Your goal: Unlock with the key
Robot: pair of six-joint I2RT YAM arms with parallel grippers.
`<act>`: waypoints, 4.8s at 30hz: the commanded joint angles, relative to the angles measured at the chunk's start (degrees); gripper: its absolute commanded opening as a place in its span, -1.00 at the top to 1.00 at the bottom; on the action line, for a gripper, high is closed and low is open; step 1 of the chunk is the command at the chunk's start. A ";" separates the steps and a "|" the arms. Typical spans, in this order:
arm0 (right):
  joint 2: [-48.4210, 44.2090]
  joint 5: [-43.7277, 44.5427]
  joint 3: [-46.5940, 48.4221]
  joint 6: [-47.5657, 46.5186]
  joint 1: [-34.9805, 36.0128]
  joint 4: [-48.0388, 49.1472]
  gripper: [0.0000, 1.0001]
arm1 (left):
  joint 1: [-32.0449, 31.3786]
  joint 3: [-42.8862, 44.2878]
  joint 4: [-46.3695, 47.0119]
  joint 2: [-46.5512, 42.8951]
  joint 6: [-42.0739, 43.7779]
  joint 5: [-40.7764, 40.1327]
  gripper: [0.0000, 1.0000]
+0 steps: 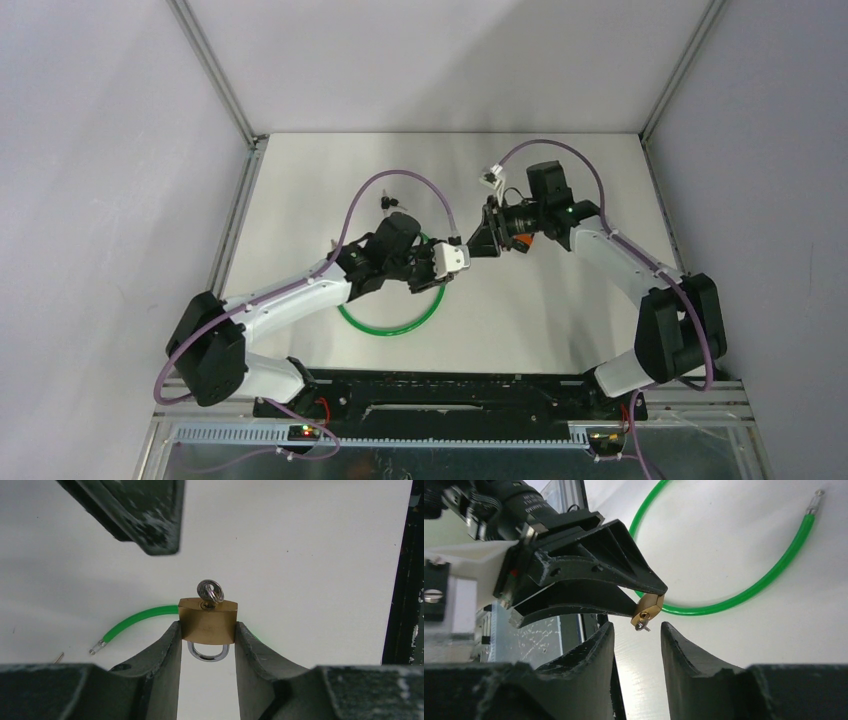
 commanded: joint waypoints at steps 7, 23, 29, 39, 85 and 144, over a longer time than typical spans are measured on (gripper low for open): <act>-2.81 -1.29 -1.10 -19.29 1.53 -8.04 -0.03 | 1.78 5.86 -4.12 -0.86 -1.92 14.79 1.00; -14.49 4.06 -2.96 -37.93 8.97 -15.83 -0.20 | 4.98 10.62 -11.75 2.63 -3.20 31.54 1.00; -14.44 6.72 -2.94 -38.78 12.15 -15.89 -0.06 | 5.28 11.01 -12.27 2.74 -3.44 33.20 1.00; -12.69 9.05 -2.97 -38.09 15.28 -15.35 0.24 | 5.83 10.79 -11.85 2.38 -4.01 34.65 1.00; 5.91 1.30 -1.03 9.74 1.59 9.81 -0.31 | -0.43 5.37 3.59 2.79 -7.62 -3.25 1.00; 10.07 2.20 0.17 4.36 -0.46 5.98 1.00 | 2.87 14.48 -14.54 9.25 -2.71 17.78 0.02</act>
